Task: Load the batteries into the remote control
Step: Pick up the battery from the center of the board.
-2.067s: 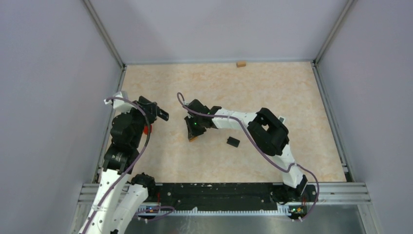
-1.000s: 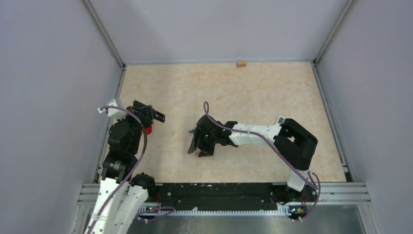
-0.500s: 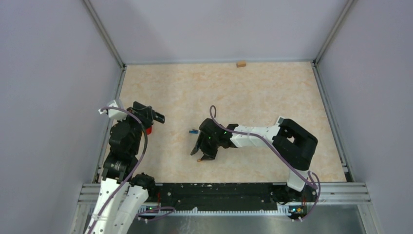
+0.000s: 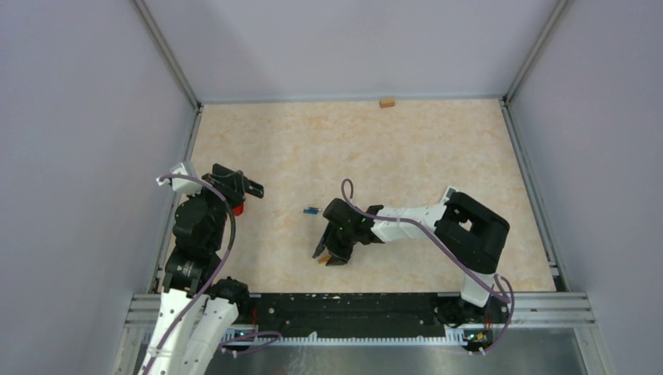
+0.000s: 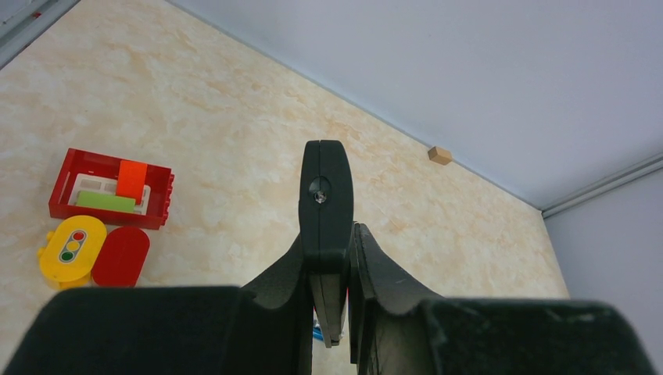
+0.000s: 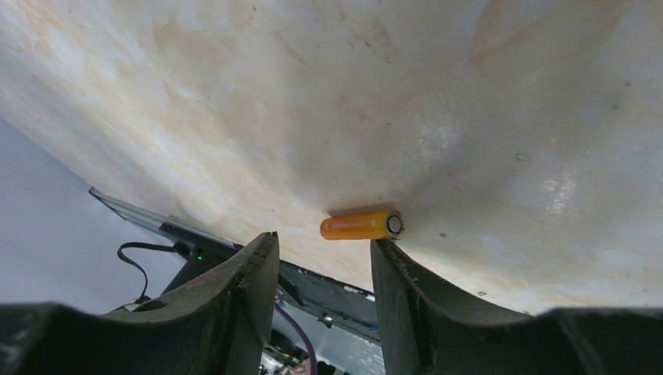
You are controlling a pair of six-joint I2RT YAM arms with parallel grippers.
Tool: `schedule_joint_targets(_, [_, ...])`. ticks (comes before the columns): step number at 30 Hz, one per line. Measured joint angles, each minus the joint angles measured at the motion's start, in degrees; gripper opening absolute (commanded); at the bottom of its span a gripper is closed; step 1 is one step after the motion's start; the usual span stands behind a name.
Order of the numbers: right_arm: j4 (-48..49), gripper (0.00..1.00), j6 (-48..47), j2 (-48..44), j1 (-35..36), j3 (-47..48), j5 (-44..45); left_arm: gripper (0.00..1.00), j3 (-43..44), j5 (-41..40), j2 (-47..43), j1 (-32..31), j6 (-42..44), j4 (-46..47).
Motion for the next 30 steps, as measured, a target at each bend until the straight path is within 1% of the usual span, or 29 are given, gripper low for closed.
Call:
schedule_joint_targets(2, [-0.17, 0.4, 0.24, 0.0, 0.09, 0.0, 0.46, 0.0, -0.02, -0.02, -0.24, 0.0, 0.0, 0.0])
schedule_joint_targets(5, [-1.2, 0.38, 0.66, 0.0, 0.2, 0.0, 1.29, 0.0, -0.04, -0.02, -0.74, 0.0, 0.0, -0.02])
schedule_joint_targets(10, [-4.24, 0.38, 1.53, 0.15, 0.24, 0.94, 2.14, 0.0, -0.17, -0.22, -1.66, 0.0, -0.04, 0.0])
schedule_joint_targets(17, [-11.19, 0.41, 1.92, 3.37, 0.33, 6.93, 2.86, 0.0, -1.07, -1.27, -3.02, 0.0, -0.13, 0.07])
schedule_joint_targets(20, [-13.6, 0.4, 2.14, 5.38, 0.33, 10.23, 3.32, 0.0, -1.27, -1.6, -3.23, 0.0, -0.13, 0.04])
schedule_joint_targets(25, [-16.92, 0.31, 3.13, 7.13, 0.35, 13.0, 3.58, 0.0, -1.29, -1.73, -3.34, 0.0, -0.11, 0.04])
schedule_joint_targets(30, [-21.27, 0.16, 4.02, 8.35, 0.35, 15.26, 3.85, 0.0, -1.31, -1.77, -3.98, 0.0, -0.11, 0.11])
